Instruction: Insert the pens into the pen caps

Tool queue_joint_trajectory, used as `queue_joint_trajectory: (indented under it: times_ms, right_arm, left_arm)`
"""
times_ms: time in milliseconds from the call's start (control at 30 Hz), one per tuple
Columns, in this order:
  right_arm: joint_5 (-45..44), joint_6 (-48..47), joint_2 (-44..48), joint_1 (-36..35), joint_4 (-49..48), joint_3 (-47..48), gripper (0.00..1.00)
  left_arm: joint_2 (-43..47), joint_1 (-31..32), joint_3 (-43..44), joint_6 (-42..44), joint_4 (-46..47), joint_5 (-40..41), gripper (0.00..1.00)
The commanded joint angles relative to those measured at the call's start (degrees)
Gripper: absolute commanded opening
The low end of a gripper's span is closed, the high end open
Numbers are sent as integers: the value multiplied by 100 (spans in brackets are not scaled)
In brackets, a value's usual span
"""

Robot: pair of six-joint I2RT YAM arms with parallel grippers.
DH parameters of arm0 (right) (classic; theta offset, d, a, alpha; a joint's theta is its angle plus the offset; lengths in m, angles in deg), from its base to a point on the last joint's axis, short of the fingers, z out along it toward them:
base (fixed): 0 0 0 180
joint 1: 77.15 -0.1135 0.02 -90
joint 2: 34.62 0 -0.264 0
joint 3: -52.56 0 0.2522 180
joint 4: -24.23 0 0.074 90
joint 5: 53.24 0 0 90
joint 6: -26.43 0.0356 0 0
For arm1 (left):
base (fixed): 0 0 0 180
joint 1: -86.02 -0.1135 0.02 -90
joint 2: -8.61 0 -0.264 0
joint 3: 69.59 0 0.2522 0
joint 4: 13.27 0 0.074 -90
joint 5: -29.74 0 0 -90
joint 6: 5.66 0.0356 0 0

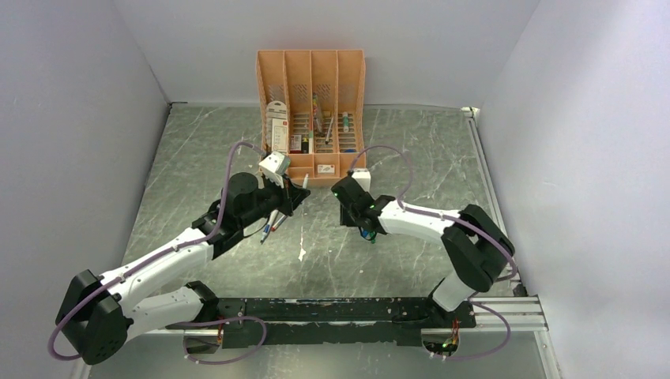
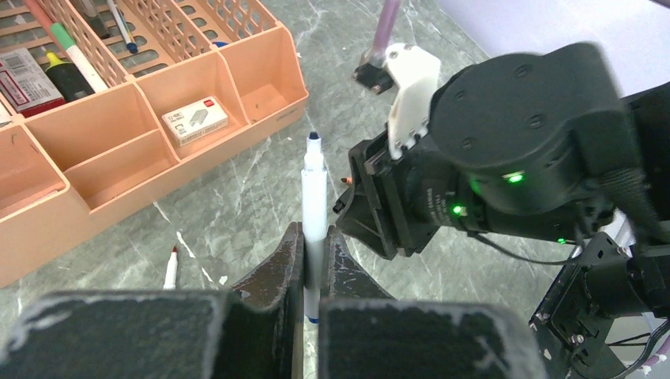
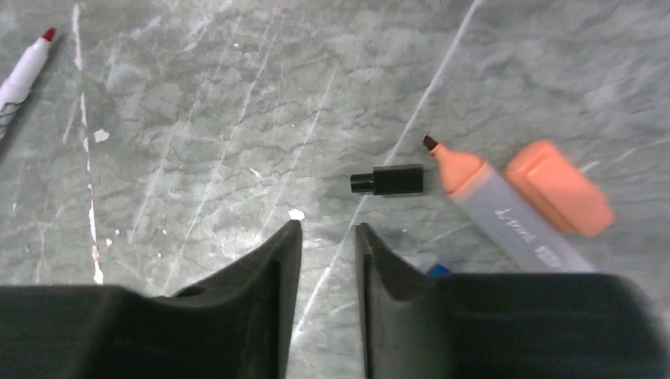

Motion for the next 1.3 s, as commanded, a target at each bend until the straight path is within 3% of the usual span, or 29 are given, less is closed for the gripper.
queue_joint_trajectory:
  times_ms: [0, 67, 133, 333, 633, 900, 1267]
  right_arm:
    - [-483, 439, 482, 16, 226, -29, 50]
    - [-774, 944, 534, 25, 384, -31, 68]
    - [-910, 1430, 572, 44, 411, -136, 71]
    - [-731, 2282, 137, 59, 567, -6, 58]
    - [-748, 2566, -333, 167, 437, 197, 54]
    - [-1014, 2440, -716, 328, 540, 546, 51]
    - [-1368, 2131, -1197, 335, 863, 1039, 40]
  left_arm:
    - [45, -32, -6, -49, 193, -13, 7]
    - [88, -28, -2, -253, 159, 69, 7]
    - [149, -37, -21, -302, 161, 168, 7]
    - [301, -30, -32, -369, 83, 461, 7]
    - [524, -40, -117, -399, -43, 638, 7]
    - [664, -37, -164, -383, -197, 744, 7]
    - [747, -37, -210, -383, -274, 785, 7]
